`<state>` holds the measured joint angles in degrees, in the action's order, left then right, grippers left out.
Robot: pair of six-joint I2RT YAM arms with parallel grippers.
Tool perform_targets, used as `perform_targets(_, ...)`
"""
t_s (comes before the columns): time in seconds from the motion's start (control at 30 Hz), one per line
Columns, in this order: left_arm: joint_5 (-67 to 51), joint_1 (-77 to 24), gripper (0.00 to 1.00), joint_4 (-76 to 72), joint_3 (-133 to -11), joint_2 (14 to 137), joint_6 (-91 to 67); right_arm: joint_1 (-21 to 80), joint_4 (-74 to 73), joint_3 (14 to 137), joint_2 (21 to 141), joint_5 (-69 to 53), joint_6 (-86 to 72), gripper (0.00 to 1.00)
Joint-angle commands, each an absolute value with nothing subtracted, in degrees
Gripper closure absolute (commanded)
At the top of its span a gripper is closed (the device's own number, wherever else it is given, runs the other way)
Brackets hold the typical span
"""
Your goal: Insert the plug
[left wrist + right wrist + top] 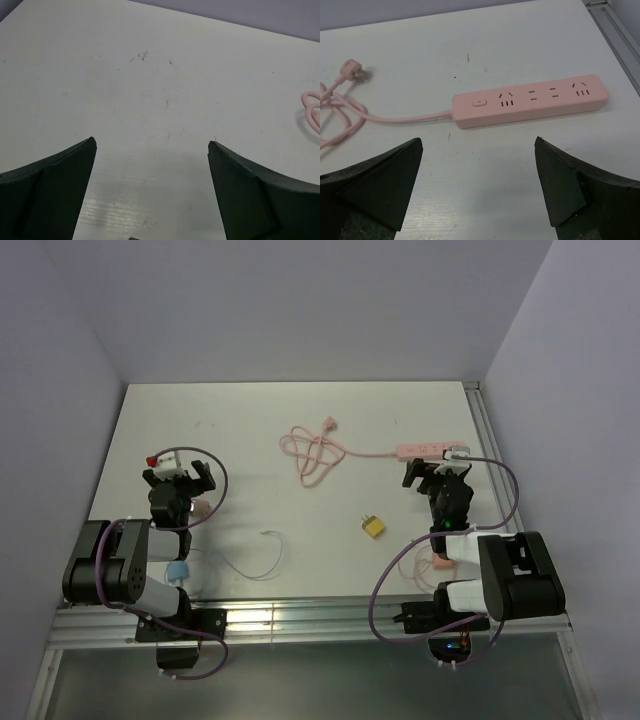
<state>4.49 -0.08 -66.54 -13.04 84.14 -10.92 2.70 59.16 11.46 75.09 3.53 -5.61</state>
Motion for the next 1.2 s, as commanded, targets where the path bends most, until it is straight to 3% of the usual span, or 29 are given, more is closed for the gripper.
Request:
perform_targets(0.0, 5.1, -0.09, 0.01, -68.56, -14.59, 83.58, -9.4, 2.72, 62.67, 12.92, 74.44, 4.66, -3.95, 0.0)
perform_targets(0.37, 7.81, 1.32, 0.01, -70.29, -14.07, 83.24, -10.46, 2.72, 62.92, 12.75, 74.27, 5.44, -4.48, 0.0)
perform_targets(0.4, 10.87, 0.8, 0.01, -71.97, -12.76, 82.88, -9.59, 3.59, 63.71, 12.14, 73.4, 18.76, -5.18, 0.0)
perform_targets(0.43, 14.81, -0.25, 0.01, -73.03, -12.22, 82.18, -9.23, 5.87, 64.07, 11.95, 72.69, 24.64, -5.62, 0.0)
perform_targets(0.47, 22.51, -3.92, 0.01, -67.29, -12.39, 78.44, -9.66, 8.85, 64.68, 11.34, 72.08, 26.0, -5.45, 0.0)
perform_targets(0.53, 27.05, -6.05, 0.0, -55.7, -17.38, 74.46, -11.41, 10.79, 60.93, 12.56, 69.27, 39.14, -5.19, 0.0)
perform_targets(0.57, 28.38, -7.2, 0.0, -50.24, -19.4, 71.75, -13.77, 12.99, 55.6, 17.44, 67.6, 42.68, -6.84, 0.0)
perform_targets(0.6, 33.7, -7.73, 0.01, -43.14, -22.56, 70.5, -15.19, 15.44, 37.71, 20.97, 64.63, 43.41, -10.25, 0.0)
perform_targets(0.63, 37.66, -8.52, 0.01, -38.19, -24.41, 69.27, -17.03, 15.38, 29.0, 24.66, 63.82, 43.16, -14.11, 0.0)
perform_targets(0.67, 42.06, -10.27, 0.0, -33.53, -26.35, 67.08, -24.53, 15.29, 20.56, 32.35, 63.55, 42.72, -18.94, 0.0)
perform_targets(0.73, 52.35, -10.63, 0.0, -8.09, -35.12, 65.66, -38.68, 15.38, -2.82, 39.69, 64.68, 40.7, -24.14, 0.0)
perform_targets(0.8, 56.67, -10.28, 0.01, 13.33, -44.59, 64.78, -65.04, 15.38, -13.92, 44.45, 64.95, 38.25, -29.54, 0.0)
perform_targets(0.83, 56.43, -10.37, 0.0, 26.85, -46.65, 64.6, -71.48, 15.29, -14.24, 44.3, 63.91, 35.88, -28.05, 0.0)
perform_targets(0.93, 48.31, -10.11, 0.0, 31.73, -49.04, 62.06, -74.02, 15.29, -16.07, 42.72, 58.28, 22.8, -26.02, 0.0)
perform_targets(1.03, 31.2, -10.02, 0.0, 24.81, -45.54, 56.0, -60.24, 15.29, -20.73, 42.63, 55.03, 14.26, -27.42, 0.0)
perform_targets(1.17, 10.46, -9.93, 0.06, 12.97, -36.07, 44.86, -53.8, 15.64, -22.84, 41.57, 55.54, -1.55, -25.49, 0.0)
